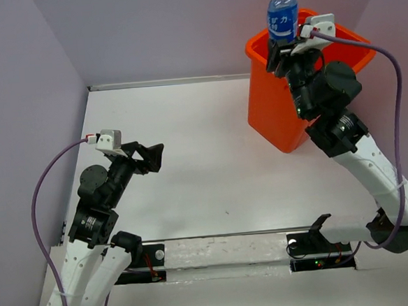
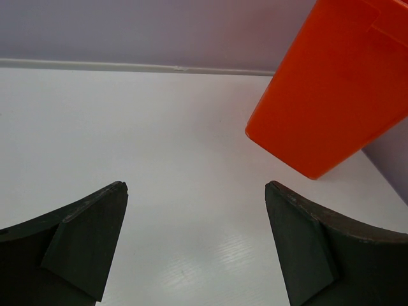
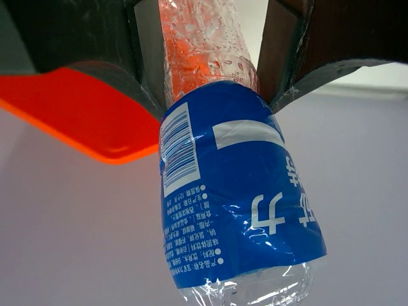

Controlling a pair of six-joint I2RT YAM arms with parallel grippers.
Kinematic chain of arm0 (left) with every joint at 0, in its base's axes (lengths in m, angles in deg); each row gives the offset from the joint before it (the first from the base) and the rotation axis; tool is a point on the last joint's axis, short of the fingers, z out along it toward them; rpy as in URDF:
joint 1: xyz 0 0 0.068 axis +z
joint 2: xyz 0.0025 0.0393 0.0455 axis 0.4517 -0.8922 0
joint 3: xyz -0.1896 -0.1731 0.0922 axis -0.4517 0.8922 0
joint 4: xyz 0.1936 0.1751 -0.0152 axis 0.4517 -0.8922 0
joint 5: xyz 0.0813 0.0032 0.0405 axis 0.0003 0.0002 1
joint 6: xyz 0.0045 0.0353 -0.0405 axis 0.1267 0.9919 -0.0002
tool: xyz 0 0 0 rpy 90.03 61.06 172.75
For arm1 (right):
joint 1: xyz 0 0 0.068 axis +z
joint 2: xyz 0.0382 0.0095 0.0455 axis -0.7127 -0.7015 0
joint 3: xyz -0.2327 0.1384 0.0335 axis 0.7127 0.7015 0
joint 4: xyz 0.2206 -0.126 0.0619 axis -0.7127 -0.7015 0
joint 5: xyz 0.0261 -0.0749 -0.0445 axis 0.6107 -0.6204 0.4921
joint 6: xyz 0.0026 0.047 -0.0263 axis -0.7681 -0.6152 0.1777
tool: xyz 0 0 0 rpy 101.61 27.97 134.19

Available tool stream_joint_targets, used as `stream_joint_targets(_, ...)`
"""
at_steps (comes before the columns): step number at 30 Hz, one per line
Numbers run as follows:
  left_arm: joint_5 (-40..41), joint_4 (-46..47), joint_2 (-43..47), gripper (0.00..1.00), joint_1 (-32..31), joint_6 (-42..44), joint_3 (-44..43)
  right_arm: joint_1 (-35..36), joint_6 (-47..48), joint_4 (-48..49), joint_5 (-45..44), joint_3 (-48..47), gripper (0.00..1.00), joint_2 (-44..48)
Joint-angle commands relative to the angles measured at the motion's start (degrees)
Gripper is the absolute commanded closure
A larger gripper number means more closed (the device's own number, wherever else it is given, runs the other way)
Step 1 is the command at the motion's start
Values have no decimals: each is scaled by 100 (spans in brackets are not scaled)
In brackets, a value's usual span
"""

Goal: Put the plastic bottles in the bin

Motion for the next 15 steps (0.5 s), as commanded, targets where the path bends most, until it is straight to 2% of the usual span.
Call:
stream_joint_targets(1, -34, 241, -6, 1, 45, 0, 36, -1106, 798, 1028, -922, -630, 65, -707)
stream_joint_targets(6, -52, 250, 21, 1, 45, 0, 54, -2216, 586, 1010, -729, -887, 66, -1305)
stream_joint_targets(8, -87, 250, 3, 1, 36, 8, 45, -2393, 499, 1010, -667, -800, 65, -1446)
stream_joint_targets(9, -87, 259, 3, 1, 45, 9, 45, -2585, 341, 1010, -553, -686, 57, -1481)
stream_joint_targets(11, -104, 259, -14, 1, 36, 9, 54, -2754, 122, 845, -526, -667, 33, -1621)
stream_joint_targets(12, -105, 259, -14, 1, 36, 0, 45, -2807, 33, 695, -587, -720, 9, -1649)
stream_joint_targets(13, -105, 250, -14, 1, 45, 0, 54, -2807, -46, 563, -587, -868, 2, -1649)
stream_joint_targets(15, -105, 259, -32, 1, 36, 0, 54, -2807, -441, 308, -368, -922, 0, -1378)
